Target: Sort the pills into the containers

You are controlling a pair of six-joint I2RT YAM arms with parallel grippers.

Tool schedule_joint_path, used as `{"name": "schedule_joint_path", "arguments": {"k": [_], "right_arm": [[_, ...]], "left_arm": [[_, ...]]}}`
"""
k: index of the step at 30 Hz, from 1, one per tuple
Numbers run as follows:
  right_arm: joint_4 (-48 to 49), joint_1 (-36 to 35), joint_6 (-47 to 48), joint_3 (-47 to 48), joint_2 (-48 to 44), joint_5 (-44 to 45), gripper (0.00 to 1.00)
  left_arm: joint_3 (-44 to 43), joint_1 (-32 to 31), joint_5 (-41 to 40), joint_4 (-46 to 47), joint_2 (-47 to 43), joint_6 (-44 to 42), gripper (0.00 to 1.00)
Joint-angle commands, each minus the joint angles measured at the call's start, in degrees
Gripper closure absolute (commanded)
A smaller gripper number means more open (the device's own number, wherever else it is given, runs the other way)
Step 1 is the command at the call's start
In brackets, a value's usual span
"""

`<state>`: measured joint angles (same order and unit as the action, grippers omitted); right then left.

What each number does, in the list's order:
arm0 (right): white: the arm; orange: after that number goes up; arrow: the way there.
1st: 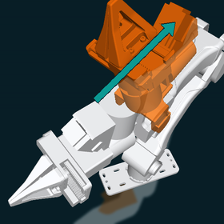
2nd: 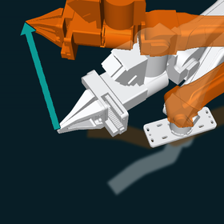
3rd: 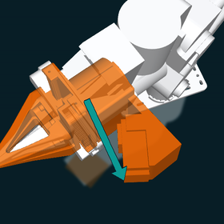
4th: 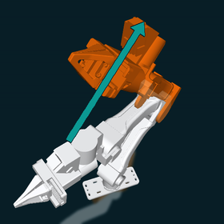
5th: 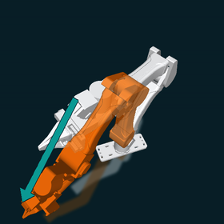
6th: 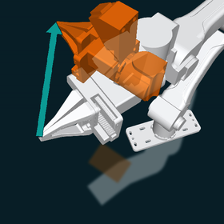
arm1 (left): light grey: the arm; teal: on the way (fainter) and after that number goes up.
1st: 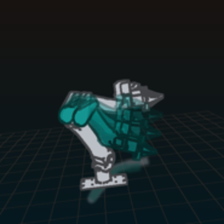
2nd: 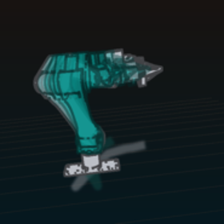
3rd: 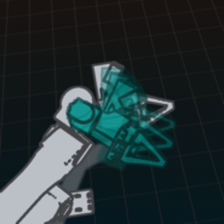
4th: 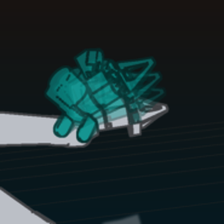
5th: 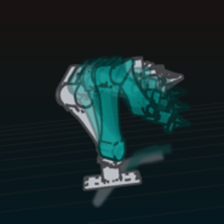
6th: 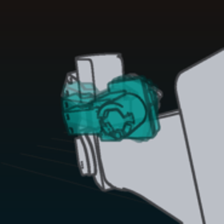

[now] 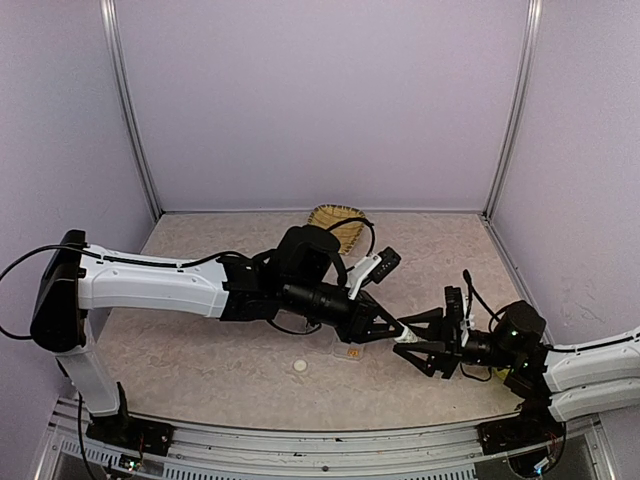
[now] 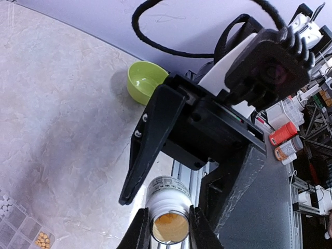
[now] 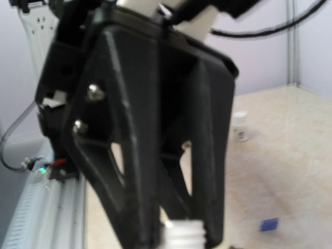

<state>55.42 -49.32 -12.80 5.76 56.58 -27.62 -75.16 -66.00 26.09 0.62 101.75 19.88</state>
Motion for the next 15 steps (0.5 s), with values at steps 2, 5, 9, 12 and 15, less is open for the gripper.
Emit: {"name": "schedule_joint_path", "arguments": {"k": [2, 5, 9, 12, 15], "right_arm": [[-2.7, 0.2, 0.0, 1.1, -3.8, 3.3, 0.23], [-3.8, 0.2, -0.1, 0.5, -6.9, 5.1, 0.09], [-5.5, 0.2, -0.5, -0.1, -11.5, 6.9, 0.0], [-6.1, 0.2, -0.8, -0.7, -14.6, 8.7, 0.0], [-7.7, 0.3, -1.1, -1.1, -17.3, 11.8, 0.0]], "left_arm": [[1.7, -0.3, -3.7, -1.5, -1.8, -1.6, 0.82], [2.7, -0.4, -5.8, -3.3, -2.6, -2.4, 0.82], [3.9, -0.4, -8.3, -5.0, -3.4, -3.1, 0.82], [4.7, -0.6, -9.3, -5.7, -3.6, -3.5, 0.82], [4.5, -1.5, -11.6, -7.2, -2.9, -4.4, 0.82]]}}
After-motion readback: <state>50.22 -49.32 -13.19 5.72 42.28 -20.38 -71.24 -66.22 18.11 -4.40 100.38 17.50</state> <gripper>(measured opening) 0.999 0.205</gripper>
